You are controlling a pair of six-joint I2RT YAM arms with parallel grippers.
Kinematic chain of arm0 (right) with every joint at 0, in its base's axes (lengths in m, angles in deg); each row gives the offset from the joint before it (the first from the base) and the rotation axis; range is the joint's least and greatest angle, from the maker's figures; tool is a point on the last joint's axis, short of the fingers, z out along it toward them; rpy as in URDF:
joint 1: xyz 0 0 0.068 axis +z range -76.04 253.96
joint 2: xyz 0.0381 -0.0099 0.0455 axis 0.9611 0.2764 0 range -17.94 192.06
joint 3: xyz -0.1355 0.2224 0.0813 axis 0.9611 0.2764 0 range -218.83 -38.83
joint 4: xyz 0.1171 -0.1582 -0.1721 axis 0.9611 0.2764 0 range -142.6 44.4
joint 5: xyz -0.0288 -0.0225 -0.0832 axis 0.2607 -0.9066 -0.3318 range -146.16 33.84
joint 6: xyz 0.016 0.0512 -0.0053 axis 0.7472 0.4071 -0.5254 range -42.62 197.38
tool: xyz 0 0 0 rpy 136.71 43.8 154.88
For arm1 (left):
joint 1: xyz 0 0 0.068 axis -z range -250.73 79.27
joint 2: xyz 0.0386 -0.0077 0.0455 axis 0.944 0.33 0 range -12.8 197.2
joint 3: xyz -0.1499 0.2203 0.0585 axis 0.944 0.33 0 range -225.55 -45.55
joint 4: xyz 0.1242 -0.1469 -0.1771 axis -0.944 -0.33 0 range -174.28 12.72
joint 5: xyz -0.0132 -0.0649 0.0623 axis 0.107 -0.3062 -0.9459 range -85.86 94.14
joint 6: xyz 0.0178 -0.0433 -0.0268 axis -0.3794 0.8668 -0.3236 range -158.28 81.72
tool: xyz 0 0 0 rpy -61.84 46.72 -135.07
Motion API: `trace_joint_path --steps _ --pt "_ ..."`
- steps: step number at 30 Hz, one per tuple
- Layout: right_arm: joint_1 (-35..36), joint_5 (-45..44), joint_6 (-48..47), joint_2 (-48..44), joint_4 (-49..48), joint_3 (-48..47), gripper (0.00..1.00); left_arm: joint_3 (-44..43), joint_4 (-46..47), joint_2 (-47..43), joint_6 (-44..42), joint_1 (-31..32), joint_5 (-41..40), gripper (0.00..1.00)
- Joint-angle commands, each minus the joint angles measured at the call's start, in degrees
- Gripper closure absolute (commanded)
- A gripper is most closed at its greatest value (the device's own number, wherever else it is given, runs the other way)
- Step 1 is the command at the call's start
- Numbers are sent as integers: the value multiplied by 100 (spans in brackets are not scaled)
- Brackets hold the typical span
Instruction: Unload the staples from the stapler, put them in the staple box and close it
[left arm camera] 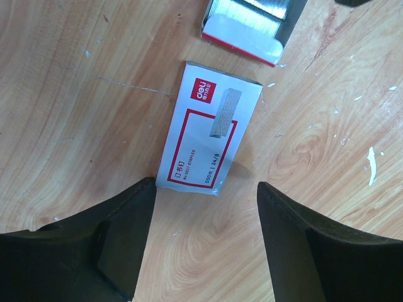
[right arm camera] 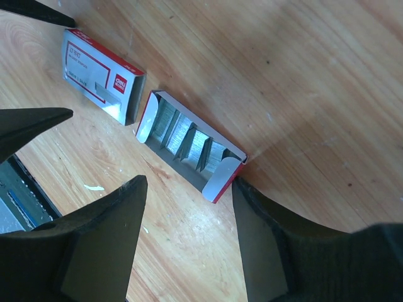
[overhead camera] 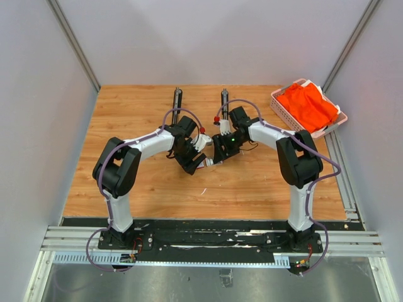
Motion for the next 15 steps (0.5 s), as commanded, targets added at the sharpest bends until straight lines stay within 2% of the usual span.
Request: trace_joint_path --steps 1,15 --pt "189 -12 -22 304 92 -74 41 298 30 283 24 66 58 29" --pt "219 16 -49 486 54 -289 41 262 24 344 -92 70 161 29"
